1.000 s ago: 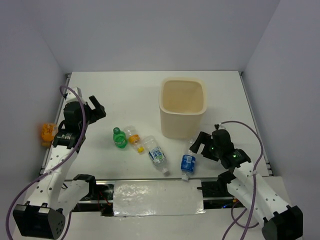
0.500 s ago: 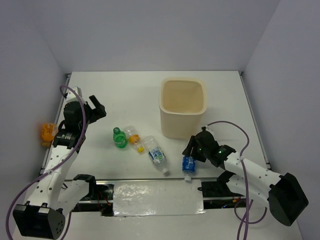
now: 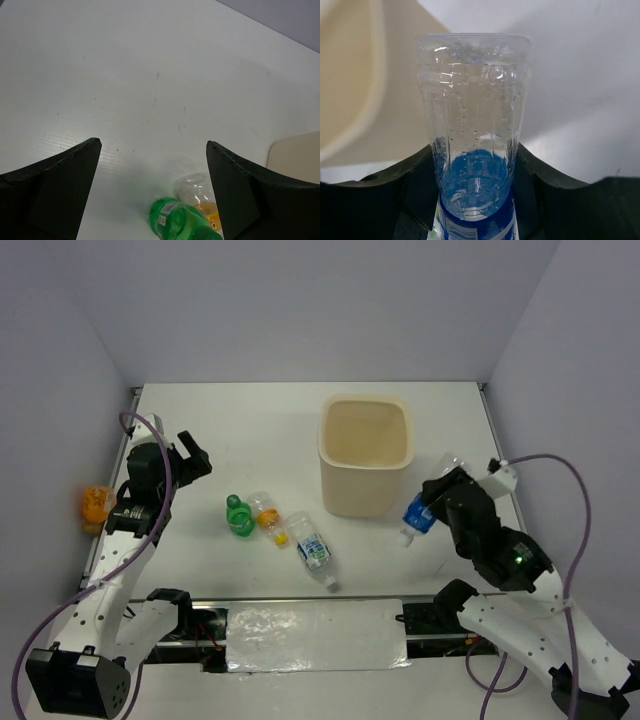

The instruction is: Put the plastic bottles in the bin

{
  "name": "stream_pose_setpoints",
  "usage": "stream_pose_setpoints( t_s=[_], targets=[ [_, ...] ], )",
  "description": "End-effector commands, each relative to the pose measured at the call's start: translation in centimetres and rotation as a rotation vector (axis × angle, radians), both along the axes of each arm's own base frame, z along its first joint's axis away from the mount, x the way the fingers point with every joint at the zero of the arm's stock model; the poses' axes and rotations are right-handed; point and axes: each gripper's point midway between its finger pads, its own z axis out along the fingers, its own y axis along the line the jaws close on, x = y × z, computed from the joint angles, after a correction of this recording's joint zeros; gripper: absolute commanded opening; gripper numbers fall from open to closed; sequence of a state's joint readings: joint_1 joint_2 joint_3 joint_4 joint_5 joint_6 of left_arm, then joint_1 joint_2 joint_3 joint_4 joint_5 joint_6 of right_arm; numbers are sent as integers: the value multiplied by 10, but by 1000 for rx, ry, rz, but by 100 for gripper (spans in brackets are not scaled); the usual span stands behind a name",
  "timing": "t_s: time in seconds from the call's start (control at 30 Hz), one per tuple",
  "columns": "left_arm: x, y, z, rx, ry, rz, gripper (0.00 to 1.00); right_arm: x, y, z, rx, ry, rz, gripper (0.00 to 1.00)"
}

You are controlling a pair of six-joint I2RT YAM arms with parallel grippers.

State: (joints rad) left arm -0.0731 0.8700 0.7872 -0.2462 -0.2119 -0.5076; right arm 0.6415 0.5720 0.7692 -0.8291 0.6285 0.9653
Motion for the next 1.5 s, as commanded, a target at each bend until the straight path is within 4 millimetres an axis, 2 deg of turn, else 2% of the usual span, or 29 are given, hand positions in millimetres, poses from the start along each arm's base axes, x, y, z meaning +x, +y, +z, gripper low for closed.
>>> stream_pose_setpoints(
  t_s=[0.0, 0.03, 0.07, 0.13, 0.17, 0.23, 0.27, 0.33, 0.37, 0.43, 0.47, 0.53, 0.57, 0.6, 0.63, 0.7, 0.8, 0.93, 1.0, 1.03, 1.1, 1.17, 1.2, 1.27, 1.3, 1.37, 1.4, 1.43, 1.47],
  targets=[
    [4, 6, 15, -7, -43, 35, 99, 12, -41, 98, -143, -221, -134, 47],
    [4, 7, 14, -4, -40, 39, 99, 15, -44, 116, -179, -257, -134, 50],
    [3, 7, 15, -2, -40, 38, 99, 18, -46, 155, -206, -345, -126, 49],
    [3, 7, 14, -3, -37, 40, 99, 29, -36, 185, -226, -399, -90, 49],
    [2, 7, 14, -2, -38, 38, 99, 37, -27, 214, -243, -474, -56, 50],
    [2, 7, 14, -6, -46, 39, 99, 50, -2, 237, -270, -552, 56, 53],
    [3, 6, 15, -4, -56, 32, 99, 65, 10, 253, -321, -600, 83, 53],
    [3, 6, 14, -3, -53, 35, 99, 82, 30, 264, -372, -641, 147, 56],
    [2, 6, 14, -3, -47, 31, 99, 102, 46, 267, -433, -664, 167, 57],
    [2, 4, 12, -7, -37, 22, 99, 120, 61, 274, -510, -686, 204, 58],
    [3, 3, 13, -9, -40, 16, 99, 142, 76, 258, -540, -637, 223, 59],
    [4, 1, 12, -16, -39, 5, 99, 160, 93, 250, -567, -607, 275, 66],
    [4, 1, 12, -13, -38, 4, 99, 174, 101, 237, -578, -564, 292, 69],
    [3, 2, 11, -9, -32, 13, 99, 179, 106, 230, -579, -549, 310, 71],
    [3, 4, 12, -6, -29, 18, 99, 184, 114, 218, -574, -526, 345, 77],
    [3, 5, 11, -3, -24, 27, 99, 184, 122, 208, -555, -517, 387, 88],
    [3, 6, 11, -3, -25, 32, 99, 172, 129, 209, -521, -540, 450, 94],
    [3, 6, 10, -7, -21, 30, 99, 141, 132, 223, -482, -590, 558, 100],
    [4, 4, 9, -9, -18, 25, 99, 120, 151, 224, -462, -621, 727, 100],
    [5, 4, 9, -11, -18, 20, 99, 105, 156, 217, -453, -598, 813, 100],
    [6, 2, 7, -11, -12, 11, 99, 74, 180, 207, -380, -587, 1021, 100],
    [7, 1, 6, -11, -6, 8, 99, 51, 189, 183, -340, -506, 1139, 100],
    [7, 1, 6, -13, -3, 8, 99, 36, 199, 163, -333, -464, 1200, 100],
    [7, 0, 5, -14, 1, 4, 99, 20, 203, 145, -357, -427, 1214, 100],
    [8, -1, 6, -15, 0, -2, 99, 11, 206, 125, -368, -376, 1190, 100],
    [9, -2, 9, -22, -11, -9, 99, 3, 210, 102, -359, -314, 1181, 100],
    [8, -2, 10, -26, -14, -6, 99, -7, 216, 78, -340, -242, 1193, 100],
    [8, -2, 9, -26, -13, -6, 99, -7, 216, 65, -345, -211, 1173, 100],
    [8, -2, 10, -28, -15, -4, 99, -12, 216, 39, -339, -146, 1161, 100]
  ],
)
